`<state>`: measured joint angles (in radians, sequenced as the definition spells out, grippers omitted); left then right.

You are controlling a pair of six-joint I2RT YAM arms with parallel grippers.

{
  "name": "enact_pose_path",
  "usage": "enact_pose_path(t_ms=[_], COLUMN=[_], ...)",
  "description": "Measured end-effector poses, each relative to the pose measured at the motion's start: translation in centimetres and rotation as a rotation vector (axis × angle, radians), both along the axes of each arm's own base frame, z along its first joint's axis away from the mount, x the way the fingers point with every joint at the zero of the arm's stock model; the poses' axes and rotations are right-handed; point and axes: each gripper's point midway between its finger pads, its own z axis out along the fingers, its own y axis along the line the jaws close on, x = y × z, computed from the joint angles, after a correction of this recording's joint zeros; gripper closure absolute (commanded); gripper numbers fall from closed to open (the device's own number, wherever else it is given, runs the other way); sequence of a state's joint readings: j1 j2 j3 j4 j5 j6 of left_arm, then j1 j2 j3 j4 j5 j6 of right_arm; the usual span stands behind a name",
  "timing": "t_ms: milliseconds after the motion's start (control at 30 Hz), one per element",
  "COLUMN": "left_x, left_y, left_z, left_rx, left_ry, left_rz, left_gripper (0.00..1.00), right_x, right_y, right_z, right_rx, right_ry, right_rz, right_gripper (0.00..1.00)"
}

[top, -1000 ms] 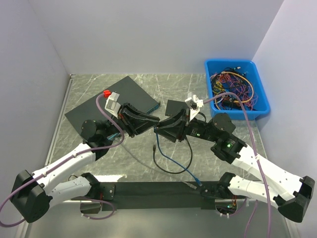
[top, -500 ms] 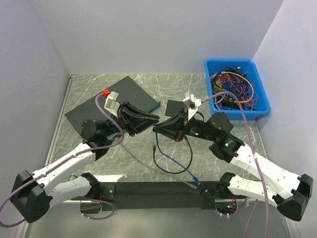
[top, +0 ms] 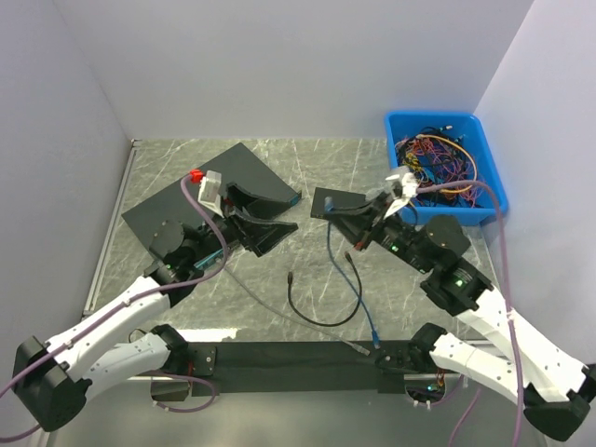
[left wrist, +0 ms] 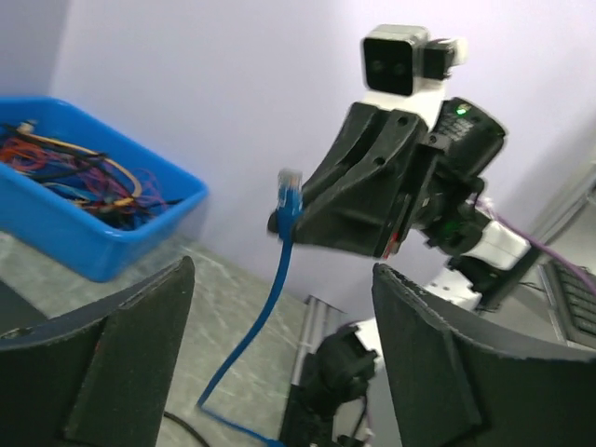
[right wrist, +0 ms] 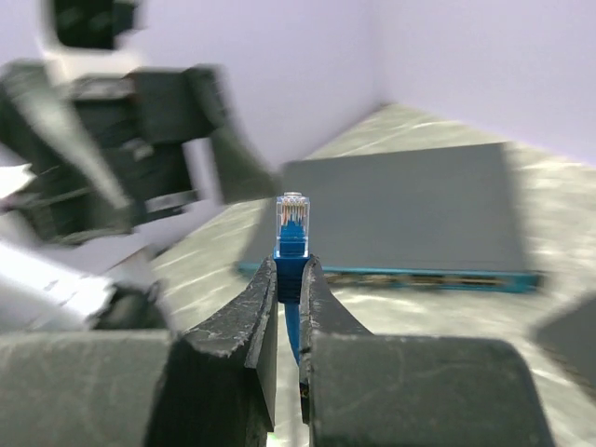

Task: Insert the plug into the switch port

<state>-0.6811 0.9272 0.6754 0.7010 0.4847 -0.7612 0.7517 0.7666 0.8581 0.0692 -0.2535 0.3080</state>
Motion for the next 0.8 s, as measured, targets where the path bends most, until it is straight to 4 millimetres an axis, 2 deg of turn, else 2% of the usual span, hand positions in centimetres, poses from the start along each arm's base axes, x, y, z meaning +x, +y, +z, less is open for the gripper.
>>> enact_pose_path(t_ms=[267,367,467,533,567,667,700,800], left_x=[1.6,2.3,2.9,3.4,3.8,5.6,6.4,9.1], left_y=[1.4,2.0,3.1,3.9,4.1,5.3,5.7,7.7], left_z=[-0.6,-1.0,-0.9,-1.0,-1.2,-2.2,-2.6,-3.9], left_rx=[0.031,0.044,0.045,0.050,0.056,0.101,0.117,0.167], left_ry=[0.026,0.046,0.058,0.067,0.072,0.122,0.141,0.192], left_rz=[0.139,0.198,0.270,0.327,0.352,0.457,0.493,0.609], left_gripper=[0.15,0.14,0.13,0.12,0.11,0.10,0.09,0.09], right_x=[3.1,4.4,6.2,8.0,9.2,12.3,13.3,15.5], right_y=[-5.8,-7.3,-7.8,-7.1,-6.4,-3.8,-2.7,0.2], right_z=[3.7,5.4,7.6,7.8,7.1,2.0,-0.5,-10.2], right_rx=[0.003,-0.004,-0.014,-0.039,-0.064,-0.168,-0.212,-0.388], right_ry=[-0.087,-0.115,-0.125,-0.101,-0.082,0.019,0.064,0.234], right_rz=[-0.317,-0.423,-0.511,-0.543,-0.551,-0.542,-0.532,-0.475], right_gripper=[1.00,1.00,1.00,1.00,1.00,1.00,1.00,1.00])
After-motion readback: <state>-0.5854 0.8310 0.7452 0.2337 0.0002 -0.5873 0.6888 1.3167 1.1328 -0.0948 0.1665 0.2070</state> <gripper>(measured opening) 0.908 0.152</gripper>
